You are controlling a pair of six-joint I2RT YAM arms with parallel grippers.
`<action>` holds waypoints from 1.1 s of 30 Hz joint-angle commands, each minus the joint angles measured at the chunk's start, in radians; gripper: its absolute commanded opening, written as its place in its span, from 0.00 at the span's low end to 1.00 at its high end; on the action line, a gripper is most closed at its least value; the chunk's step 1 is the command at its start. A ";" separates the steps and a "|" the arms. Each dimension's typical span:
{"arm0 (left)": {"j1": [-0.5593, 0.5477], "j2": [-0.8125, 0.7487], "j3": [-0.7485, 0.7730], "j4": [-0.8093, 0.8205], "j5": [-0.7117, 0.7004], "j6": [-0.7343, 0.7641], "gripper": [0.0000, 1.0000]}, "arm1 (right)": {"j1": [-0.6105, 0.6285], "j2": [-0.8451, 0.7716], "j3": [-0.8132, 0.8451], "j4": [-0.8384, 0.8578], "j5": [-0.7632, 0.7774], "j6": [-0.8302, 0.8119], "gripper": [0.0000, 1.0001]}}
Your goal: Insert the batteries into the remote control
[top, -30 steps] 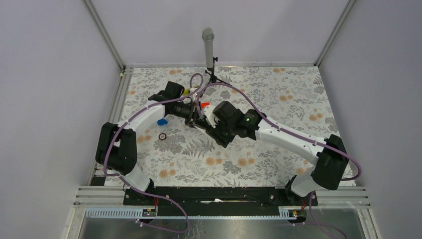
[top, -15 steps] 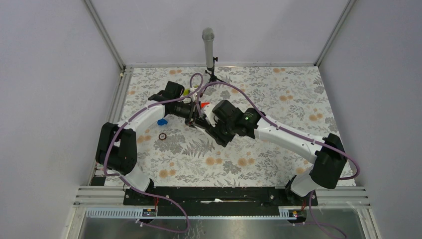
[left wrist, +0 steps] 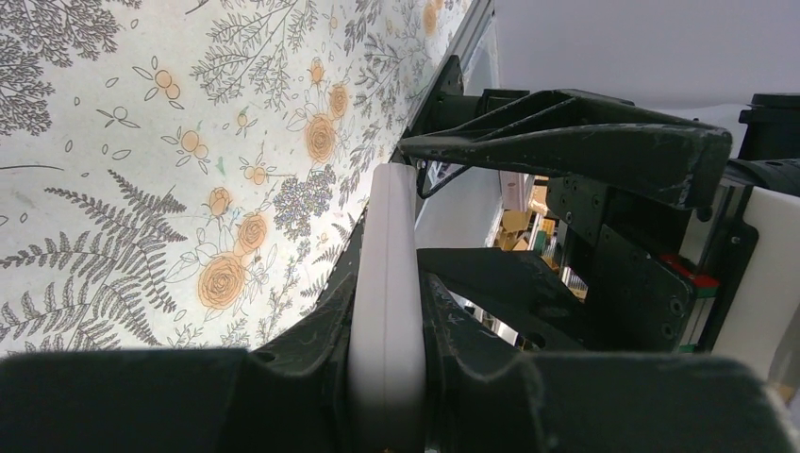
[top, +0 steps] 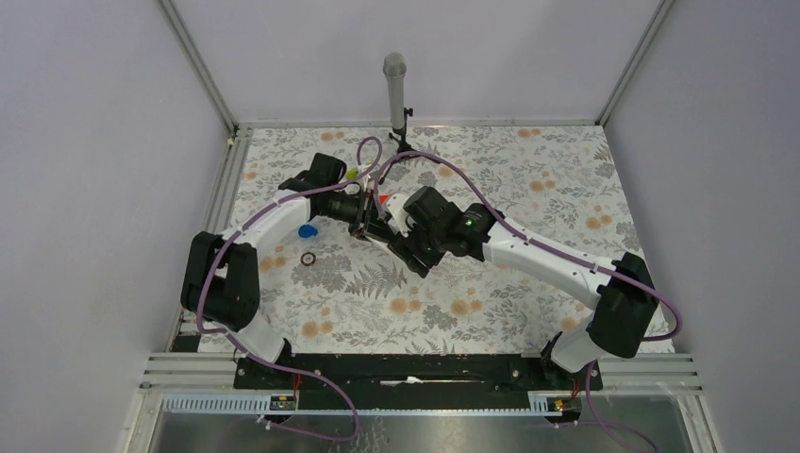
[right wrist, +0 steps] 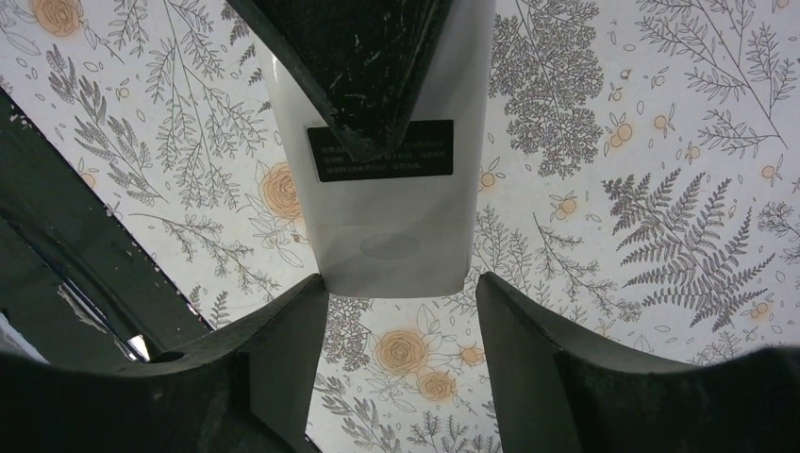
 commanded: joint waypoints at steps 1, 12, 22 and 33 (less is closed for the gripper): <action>0.012 0.002 0.006 -0.011 0.116 -0.017 0.00 | -0.019 -0.008 0.012 0.078 0.023 -0.011 0.67; 0.031 0.006 0.005 -0.011 0.125 -0.022 0.00 | -0.021 -0.015 0.002 0.087 0.023 -0.015 0.84; 0.045 0.002 0.003 -0.011 0.122 -0.023 0.00 | -0.021 -0.037 -0.005 0.089 -0.026 -0.019 0.96; 0.069 -0.004 0.020 -0.012 0.108 -0.026 0.00 | -0.075 -0.174 -0.028 0.165 -0.167 0.099 1.00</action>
